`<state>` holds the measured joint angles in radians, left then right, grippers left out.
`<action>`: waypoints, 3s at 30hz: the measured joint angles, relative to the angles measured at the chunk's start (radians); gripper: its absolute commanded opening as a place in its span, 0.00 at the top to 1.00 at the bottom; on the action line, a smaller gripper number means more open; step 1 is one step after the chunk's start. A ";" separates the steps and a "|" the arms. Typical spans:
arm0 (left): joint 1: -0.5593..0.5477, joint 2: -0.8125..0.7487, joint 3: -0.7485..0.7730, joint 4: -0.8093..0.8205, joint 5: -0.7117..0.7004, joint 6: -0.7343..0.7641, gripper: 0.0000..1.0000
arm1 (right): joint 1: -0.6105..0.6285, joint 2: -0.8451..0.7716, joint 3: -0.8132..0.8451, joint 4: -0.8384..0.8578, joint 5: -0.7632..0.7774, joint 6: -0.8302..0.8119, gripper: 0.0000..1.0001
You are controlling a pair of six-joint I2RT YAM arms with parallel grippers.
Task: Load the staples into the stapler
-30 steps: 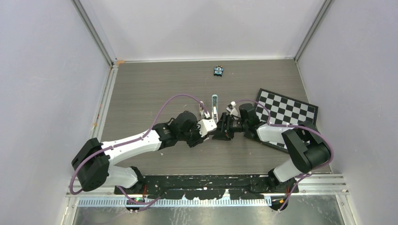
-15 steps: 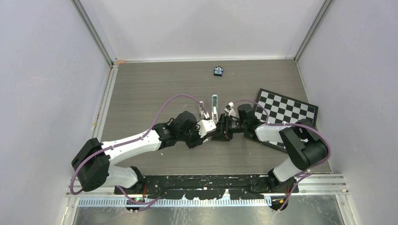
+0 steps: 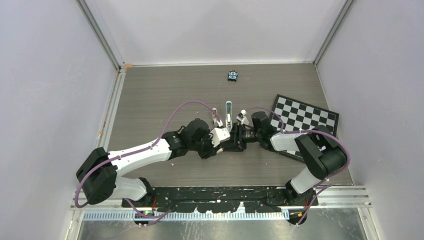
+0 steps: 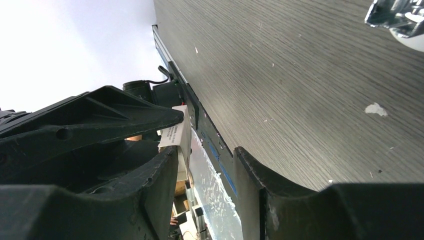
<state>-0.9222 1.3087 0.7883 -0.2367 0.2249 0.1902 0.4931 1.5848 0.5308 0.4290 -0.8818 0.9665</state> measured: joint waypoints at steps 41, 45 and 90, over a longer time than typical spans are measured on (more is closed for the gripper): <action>0.009 -0.020 -0.005 0.025 -0.006 0.028 0.68 | -0.108 -0.162 -0.001 -0.138 0.032 0.004 0.37; 0.009 -0.021 -0.005 0.026 -0.008 0.031 0.68 | -0.121 -0.259 0.008 -0.210 0.052 -0.002 0.30; 0.015 -0.021 -0.006 0.031 -0.009 0.032 0.68 | 0.081 -0.071 0.136 -0.235 0.157 0.044 0.64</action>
<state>-0.9073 1.2881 0.7822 -0.2054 0.2161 0.2226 0.5743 1.5143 0.6670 0.1940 -0.7246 1.0107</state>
